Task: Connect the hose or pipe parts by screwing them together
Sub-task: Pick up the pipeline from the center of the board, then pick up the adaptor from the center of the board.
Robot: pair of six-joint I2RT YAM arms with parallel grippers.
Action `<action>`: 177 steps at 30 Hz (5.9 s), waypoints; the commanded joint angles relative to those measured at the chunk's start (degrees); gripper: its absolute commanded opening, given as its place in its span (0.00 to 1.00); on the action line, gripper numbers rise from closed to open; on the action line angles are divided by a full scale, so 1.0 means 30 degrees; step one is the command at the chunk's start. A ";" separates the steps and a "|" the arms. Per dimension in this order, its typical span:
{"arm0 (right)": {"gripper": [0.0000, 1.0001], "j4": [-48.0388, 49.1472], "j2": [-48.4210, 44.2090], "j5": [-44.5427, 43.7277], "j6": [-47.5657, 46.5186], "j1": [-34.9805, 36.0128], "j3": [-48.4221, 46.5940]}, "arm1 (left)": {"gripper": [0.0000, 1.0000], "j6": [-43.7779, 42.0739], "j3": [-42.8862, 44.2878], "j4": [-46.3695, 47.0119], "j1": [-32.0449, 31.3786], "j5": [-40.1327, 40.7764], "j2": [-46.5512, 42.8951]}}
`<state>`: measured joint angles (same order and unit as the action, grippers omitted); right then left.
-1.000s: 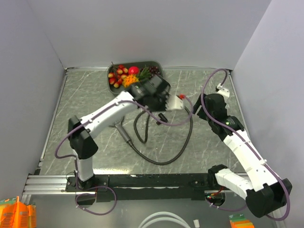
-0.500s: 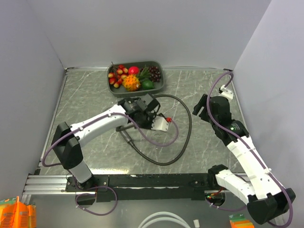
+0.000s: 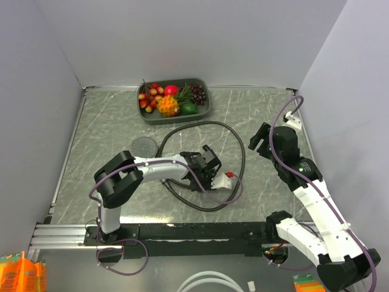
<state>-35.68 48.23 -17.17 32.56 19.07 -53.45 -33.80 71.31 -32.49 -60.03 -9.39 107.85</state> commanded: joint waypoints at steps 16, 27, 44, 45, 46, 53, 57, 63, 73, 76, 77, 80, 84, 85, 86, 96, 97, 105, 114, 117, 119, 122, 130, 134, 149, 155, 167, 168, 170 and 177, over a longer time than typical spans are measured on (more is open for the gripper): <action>0.80 0.0292 -0.0226 -0.0078 0.0018 -0.0058 0.0590 | 0.77 0.1950 -0.1474 0.2949 0.0204 -0.0973 -0.1438; 0.80 0.0410 -0.0285 -0.0136 -0.0100 -0.0087 0.0708 | 0.50 0.2359 -0.1387 0.2948 0.1143 -0.1587 -0.1528; 0.80 0.0731 -0.0460 -0.0019 -0.0422 -0.0087 0.0912 | 0.52 0.1307 -0.1240 0.3564 0.0440 -0.1148 -0.0327; 0.80 0.0732 -0.0490 -0.0048 -0.0422 -0.0058 0.0913 | 0.51 0.1190 -0.1240 0.3681 0.0469 -0.1119 -0.0210; 0.80 0.0732 -0.0548 -0.0049 -0.0422 -0.0058 0.0942 | 0.47 0.1015 -0.1356 0.3856 0.0469 -0.1177 -0.0093; 0.80 0.0731 -0.0782 -0.0107 -0.0568 -0.0087 0.0912 | 0.44 0.1365 -0.0888 0.3623 0.0440 -0.1617 0.0319; 0.80 0.0820 -0.0871 0.0010 -0.0569 -0.0116 0.1118 | 0.43 0.1307 -0.1005 0.3448 0.0411 -0.1558 0.0377; 0.80 0.0907 -0.0842 0.0039 -0.0627 -0.0087 0.1205 | 0.32 0.1219 -0.1385 0.3389 0.0439 -0.1470 0.0202; 0.80 0.0849 -0.1075 -0.0020 -0.0598 -0.0116 0.1293 | 0.38 0.1482 -0.2295 0.3564 0.0411 -0.1734 -0.0267; 0.80 0.0849 -0.1105 -0.0019 -0.0540 -0.0116 0.1264 | 0.30 0.1598 -0.2207 0.3535 0.0411 -0.1792 -0.0151; 0.80 0.0849 -0.1134 -0.0048 -0.0568 -0.0116 0.1264 | 0.27 0.1570 -0.2149 0.3535 0.0439 -0.1880 -0.0092; 0.80 0.0732 -0.1193 -0.0078 -0.0539 -0.0116 0.1293 | 0.13 0.1629 -0.2032 0.3564 0.0411 -0.2143 -0.0033; 0.80 0.0732 -0.1077 -0.0224 -0.0539 -0.0087 0.1323 | 0.01 0.1920 -0.2264 0.3886 0.0411 -0.2554 -0.0412; 0.80 0.0761 -0.0989 -0.0253 -0.0510 -0.0116 0.1352 | 0.01 0.2038 -0.2382 0.3974 0.0439 -0.2757 -0.0646; 0.81 0.0790 -0.0901 -0.0312 -0.0510 -0.0116 0.1381 | 0.01 0.2126 -0.2557 0.4004 0.0556 -0.2904 -0.1344; 0.81 0.1960 0.1349 0.0329 -0.0511 -0.0116 0.1528 | 0.01 -0.0154 -0.0072 -0.3956 0.5241 -0.5514 -0.8438; 0.81 0.2571 0.1762 0.0709 -0.0394 -0.0116 0.1528 | 0.01 -0.0333 0.0193 -0.4980 0.5563 -0.6180 -0.8876; 0.82 0.3546 0.9229 -0.0017 -0.0482 0.2663 -0.1601 | 0.01 0.0542 -0.3960 -0.1772 0.5889 -1.0580 -1.6171; 0.82 0.2991 1.5707 0.0068 -0.0863 0.3604 -0.6525 | 0.01 0.2242 -0.8064 0.0457 0.5918 -1.0876 -1.9250; 0.82 0.2636 1.7085 0.0128 -0.0569 0.4071 -0.7523 | 0.01 0.2594 -0.8797 0.0634 0.5948 -1.0992 -1.9720; 0.82 0.2753 1.8106 -0.0164 -0.0802 0.4831 -0.8136 | 0.01 0.2857 -0.9324 0.0897 0.6006 -1.0992 -2.0013; 0.82 0.1934 1.9921 -0.0897 -0.1621 0.5360 -0.9656 | 0.01 0.3208 -0.9823 0.1365 0.6065 -1.1051 -2.0510; 0.79 0.2051 2.1277 -0.0196 -0.5255 0.5450 -1.0190 | 0.01 0.3738 -1.0409 0.1601 0.6269 -1.1138 -2.1214; 0.78 0.0939 2.2065 -0.0225 -0.5986 0.5479 -1.1010 | 0.01 0.3796 -1.0586 0.1894 0.6299 -1.1284 -2.1244; 0.71 -0.1406 2.3943 0.0713 -0.6955 0.5450 -1.3002 | 0.01 0.3972 -1.1171 0.2363 0.6387 -1.1431 -2.2005; 0.58 -0.1787 2.4383 0.1064 -0.6868 0.5479 -1.3384 | 0.01 0.4236 -1.1377 0.2715 0.6416 -1.1461 -2.2327; 0.50 -0.3252 2.5994 0.1387 -0.6546 0.5450 -1.4468 | 0.01 0.3914 -1.1494 0.2715 0.6475 -1.1812 -2.2679; 0.46 -0.3485 2.6140 0.1416 -0.6487 0.5479 -1.4555 | 0.01 0.3972 -1.1494 0.2773 0.6475 -1.1783 -2.2680; 0.33 -0.3662 2.6228 0.1445 -0.6312 0.5479 -1.4585 | 0.01 0.3973 -1.1523 0.2832 0.6475 -1.1783 -2.2767; 0.10 -0.3809 2.4857 0.1328 -0.5581 0.5216 -1.4088 | 0.01 0.3914 -1.1787 0.3184 0.6563 -1.1871 -2.2973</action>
<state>-43.20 124.31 -12.88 14.00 35.59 -96.01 -21.71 36.32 -25.82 -40.73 -42.74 39.92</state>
